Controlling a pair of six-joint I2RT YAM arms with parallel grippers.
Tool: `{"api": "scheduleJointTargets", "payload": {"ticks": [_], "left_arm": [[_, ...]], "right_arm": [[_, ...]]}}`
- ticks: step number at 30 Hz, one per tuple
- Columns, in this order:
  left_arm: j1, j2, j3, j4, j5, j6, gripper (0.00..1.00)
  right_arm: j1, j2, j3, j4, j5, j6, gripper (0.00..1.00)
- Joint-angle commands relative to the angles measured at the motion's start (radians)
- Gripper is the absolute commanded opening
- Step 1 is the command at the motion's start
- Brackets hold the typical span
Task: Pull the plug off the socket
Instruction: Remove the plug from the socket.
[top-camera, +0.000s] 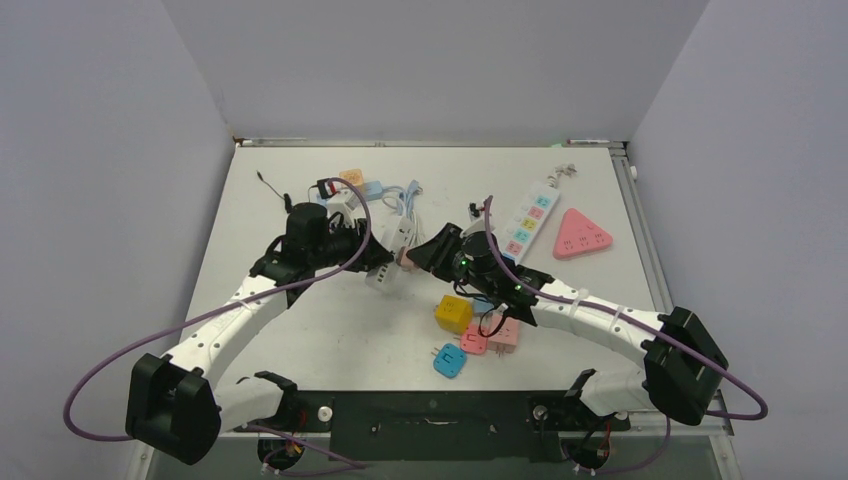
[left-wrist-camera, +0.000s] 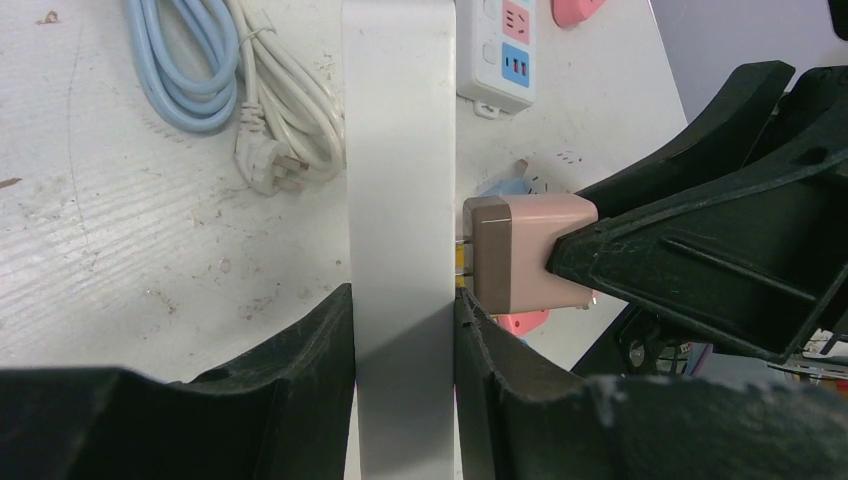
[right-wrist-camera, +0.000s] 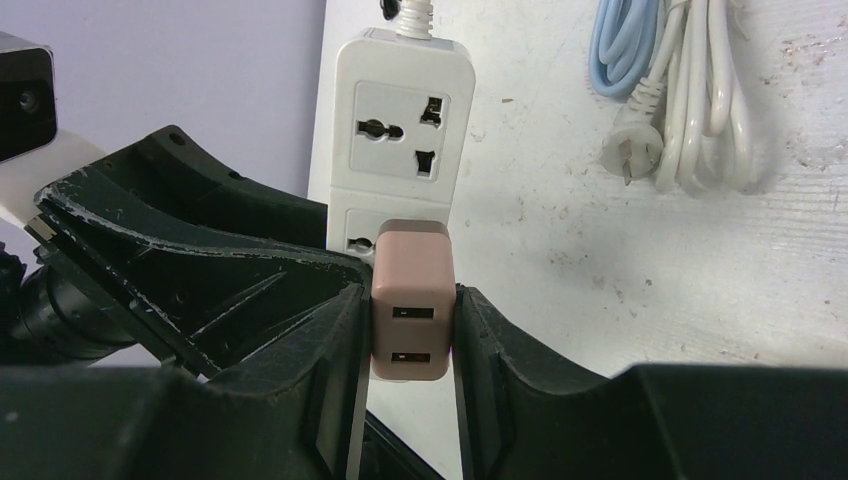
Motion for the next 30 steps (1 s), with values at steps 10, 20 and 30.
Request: {"api": "scheduleJointTargets", "payload": {"ticks": [10, 20, 30], "left_arm": [[0.018, -0.011, 0.024, 0.109, 0.067, -0.012, 0.0], [-0.048, -0.015, 0.055, 0.005, -0.088, 0.066, 0.0], [-0.148, 0.004, 0.091, -0.085, -0.245, 0.134, 0.0]], "right_arm": [[-0.027, 0.005, -0.013, 0.023, 0.003, -0.011, 0.05], [-0.027, 0.024, 0.026, 0.006, -0.002, -0.013, 0.05], [-0.024, 0.025, 0.051, -0.001, -0.001, -0.014, 0.05]]}}
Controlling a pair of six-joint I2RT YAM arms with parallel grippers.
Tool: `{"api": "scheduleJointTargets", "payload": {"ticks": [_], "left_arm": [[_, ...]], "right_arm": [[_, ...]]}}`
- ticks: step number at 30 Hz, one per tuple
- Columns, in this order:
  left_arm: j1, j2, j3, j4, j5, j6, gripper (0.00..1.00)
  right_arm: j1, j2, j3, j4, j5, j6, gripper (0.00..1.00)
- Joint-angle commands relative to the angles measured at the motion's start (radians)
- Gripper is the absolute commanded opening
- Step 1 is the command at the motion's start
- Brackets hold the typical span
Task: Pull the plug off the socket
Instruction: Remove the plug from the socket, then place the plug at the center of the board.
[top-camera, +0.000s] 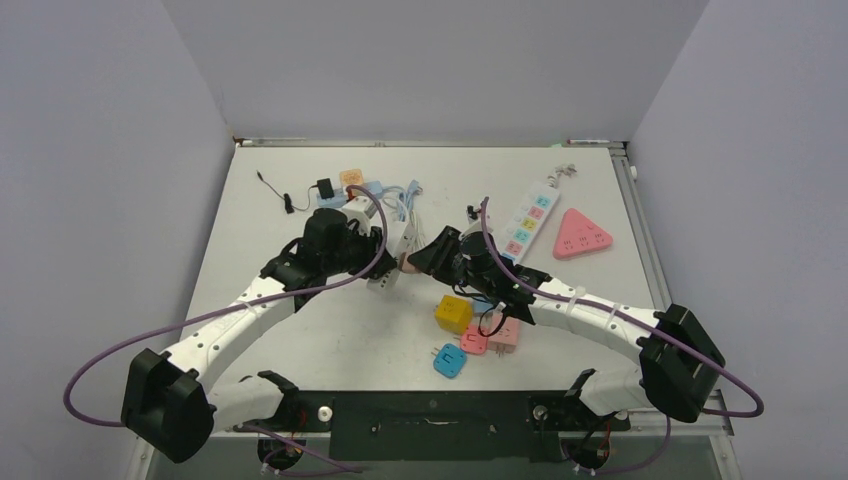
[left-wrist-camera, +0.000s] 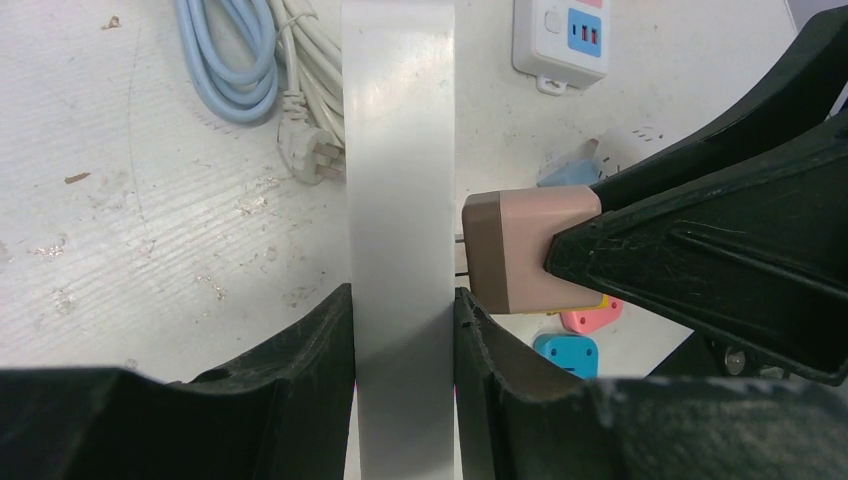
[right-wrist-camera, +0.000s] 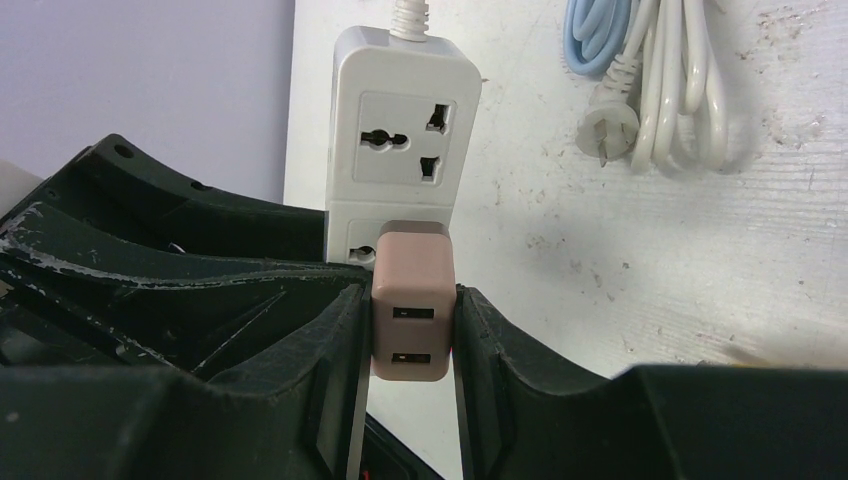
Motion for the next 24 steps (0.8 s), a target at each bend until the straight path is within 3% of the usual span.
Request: {"api": "scheduleJointTargets", "payload": {"ticks": [1, 8, 17, 24], "left_arm": [[-0.029, 0.004, 0.068, -0.017, -0.049, 0.042, 0.0], [-0.031, 0.008, 0.072, -0.028, -0.061, 0.038, 0.0], [0.124, 0.026, 0.025, 0.101, 0.195, -0.084, 0.0], [0.172, 0.029, 0.017, 0.124, 0.236, -0.109, 0.0]], "right_arm": [[-0.012, 0.005, 0.051, 0.026, 0.028, -0.011, 0.05], [-0.013, -0.001, 0.047, 0.02, 0.032, -0.013, 0.05], [-0.016, -0.006, 0.025, 0.019, 0.035, -0.015, 0.05], [-0.022, -0.018, 0.013, 0.015, 0.033, -0.016, 0.05]]}}
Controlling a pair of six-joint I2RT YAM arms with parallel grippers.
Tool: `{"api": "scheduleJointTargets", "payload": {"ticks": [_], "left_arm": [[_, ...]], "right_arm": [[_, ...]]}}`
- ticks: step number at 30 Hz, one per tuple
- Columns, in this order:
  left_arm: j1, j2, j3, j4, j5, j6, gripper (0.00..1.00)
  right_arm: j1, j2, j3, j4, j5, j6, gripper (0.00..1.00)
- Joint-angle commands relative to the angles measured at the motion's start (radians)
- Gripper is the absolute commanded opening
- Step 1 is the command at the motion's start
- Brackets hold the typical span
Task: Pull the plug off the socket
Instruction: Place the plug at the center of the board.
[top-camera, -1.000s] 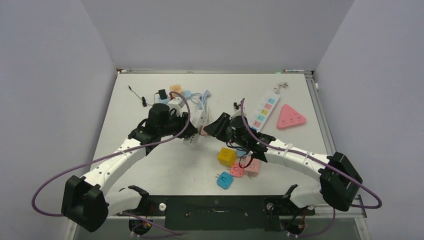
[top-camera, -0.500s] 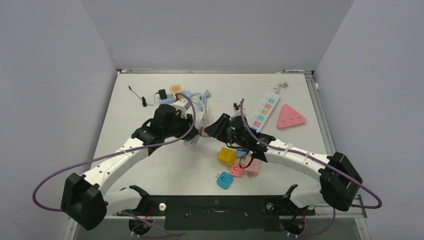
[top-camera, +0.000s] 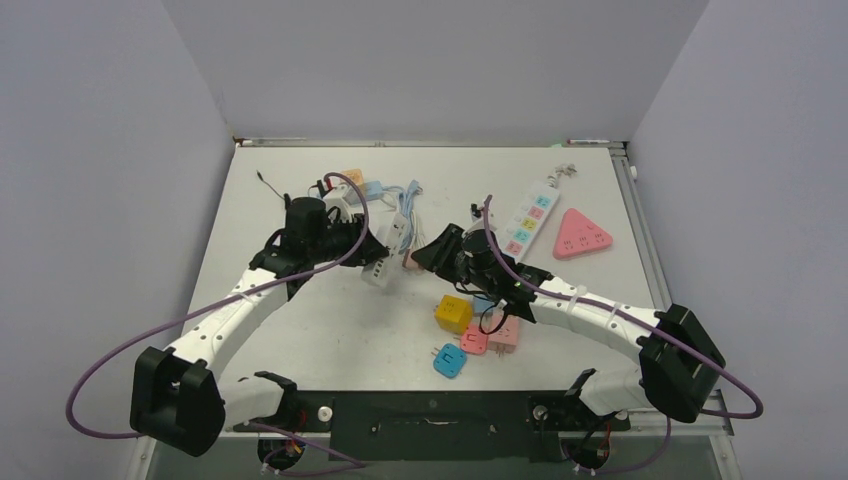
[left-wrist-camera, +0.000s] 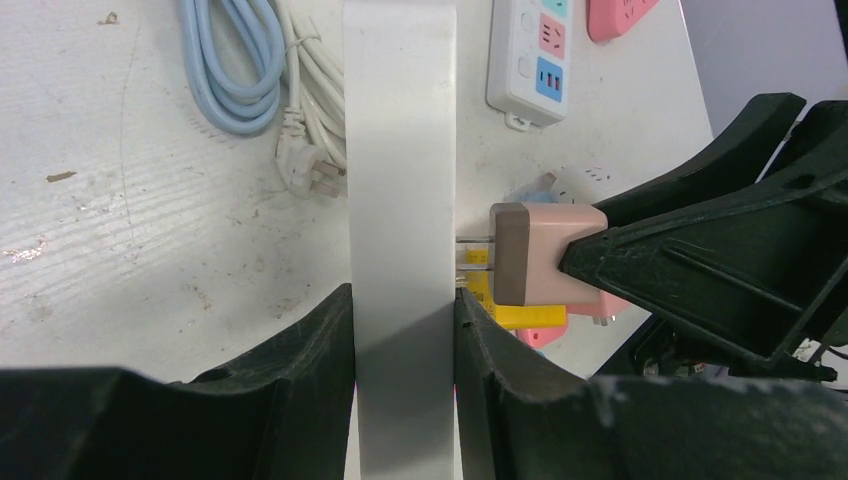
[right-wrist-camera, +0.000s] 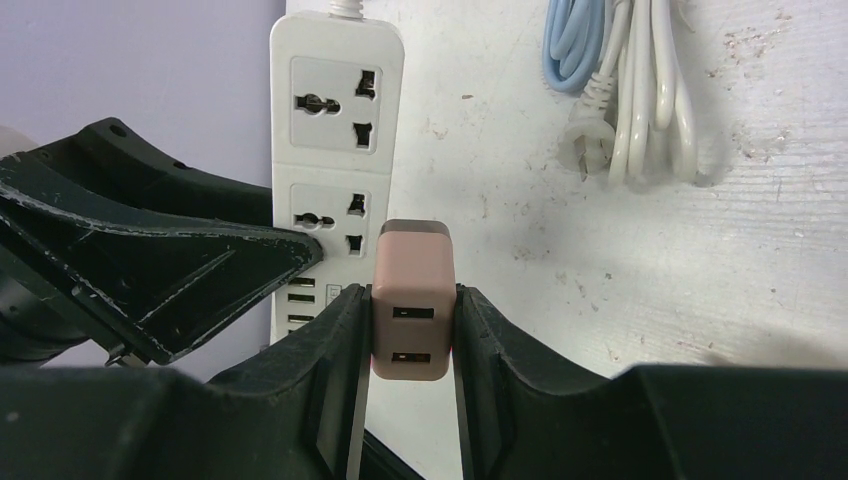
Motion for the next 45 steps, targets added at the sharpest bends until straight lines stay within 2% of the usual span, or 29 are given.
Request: {"api": "scheduleJointTargets", "payload": {"ticks": [1, 10, 13, 16, 23, 27, 30, 45], "left_arm": [[0.027, -0.009, 0.0, 0.093, 0.063, -0.029, 0.0], [0.047, -0.055, 0.004, 0.049, -0.061, -0.005, 0.0], [0.047, -0.076, 0.002, 0.043, -0.093, 0.004, 0.0], [0.047, -0.089, 0.002, 0.037, -0.109, 0.012, 0.0], [0.048, -0.093, -0.001, 0.036, -0.125, 0.02, 0.0], [0.046, -0.096, -0.001, 0.032, -0.125, 0.021, 0.0], [0.047, -0.098, -0.001, 0.033, -0.13, 0.023, 0.0], [0.047, -0.093, 0.002, 0.028, -0.128, 0.026, 0.0]], "right_arm": [[-0.009, -0.021, 0.011, 0.022, 0.023, -0.015, 0.05], [0.013, -0.067, 0.016, -0.075, 0.003, -0.138, 0.05], [0.058, -0.09, 0.013, -0.146, 0.01, -0.189, 0.05], [0.125, -0.125, -0.015, -0.145, 0.036, -0.212, 0.05], [0.253, -0.138, -0.099, -0.133, 0.119, -0.13, 0.05], [0.3, -0.164, -0.193, -0.063, 0.157, -0.055, 0.05], [0.314, -0.174, -0.25, -0.035, 0.165, -0.015, 0.05], [0.339, -0.152, -0.317, -0.132, 0.266, 0.064, 0.05]]}}
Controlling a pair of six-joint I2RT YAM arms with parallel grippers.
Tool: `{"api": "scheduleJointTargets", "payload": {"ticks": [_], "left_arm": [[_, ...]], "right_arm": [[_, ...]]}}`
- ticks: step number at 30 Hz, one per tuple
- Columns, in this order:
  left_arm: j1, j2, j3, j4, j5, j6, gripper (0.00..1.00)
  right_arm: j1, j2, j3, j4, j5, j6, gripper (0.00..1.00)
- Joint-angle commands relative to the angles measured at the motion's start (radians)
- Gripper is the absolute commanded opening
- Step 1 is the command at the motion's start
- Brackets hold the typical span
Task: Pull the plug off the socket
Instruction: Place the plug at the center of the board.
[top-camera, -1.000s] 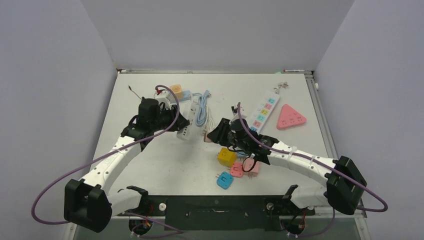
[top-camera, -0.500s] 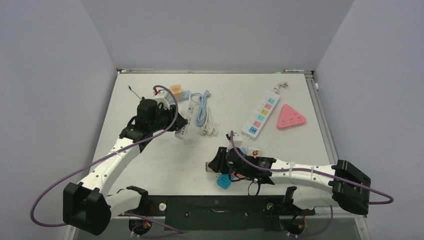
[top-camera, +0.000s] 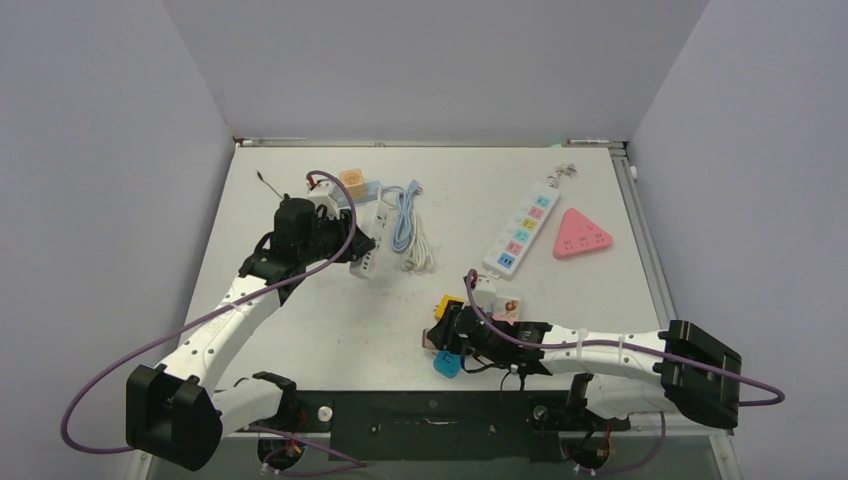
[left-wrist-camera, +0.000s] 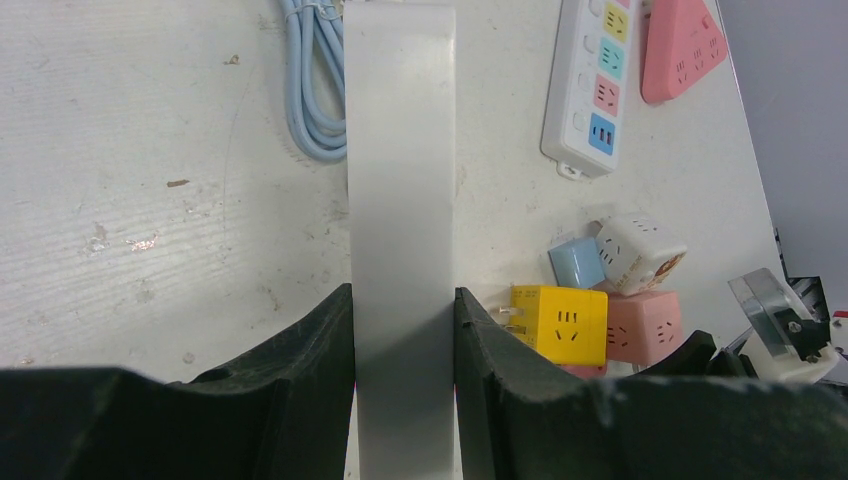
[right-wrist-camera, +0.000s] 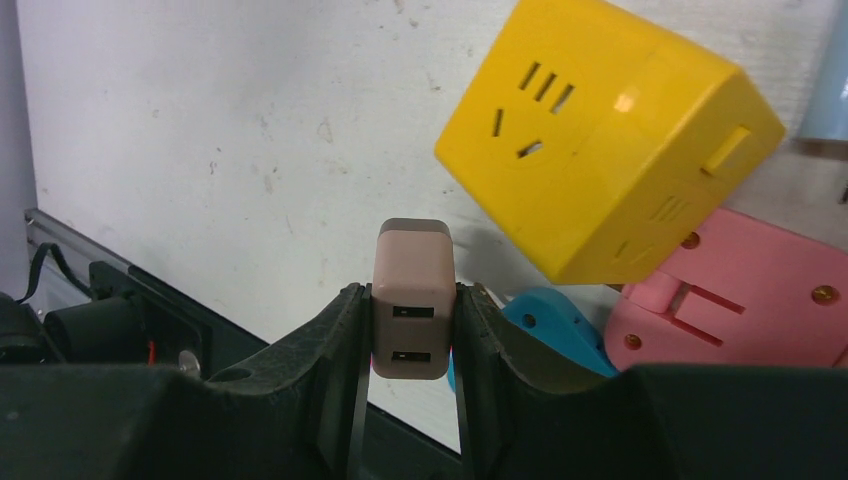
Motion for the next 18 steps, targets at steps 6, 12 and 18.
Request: {"api": "scheduleJointTargets", "payload": {"ticks": [6, 12, 18], "left_arm": [[0.007, -0.015, 0.014, 0.04, -0.001, 0.019, 0.0], [0.007, -0.005, 0.017, 0.04, 0.014, 0.018, 0.0], [0.007, 0.001, 0.019, 0.042, 0.03, 0.018, 0.0]], "right_arm": [[0.009, -0.012, -0.025, -0.006, 0.095, 0.039, 0.08], [0.006, 0.005, -0.028, -0.052, 0.098, 0.048, 0.15], [0.007, 0.058, 0.005, -0.071, 0.088, 0.042, 0.21]]}}
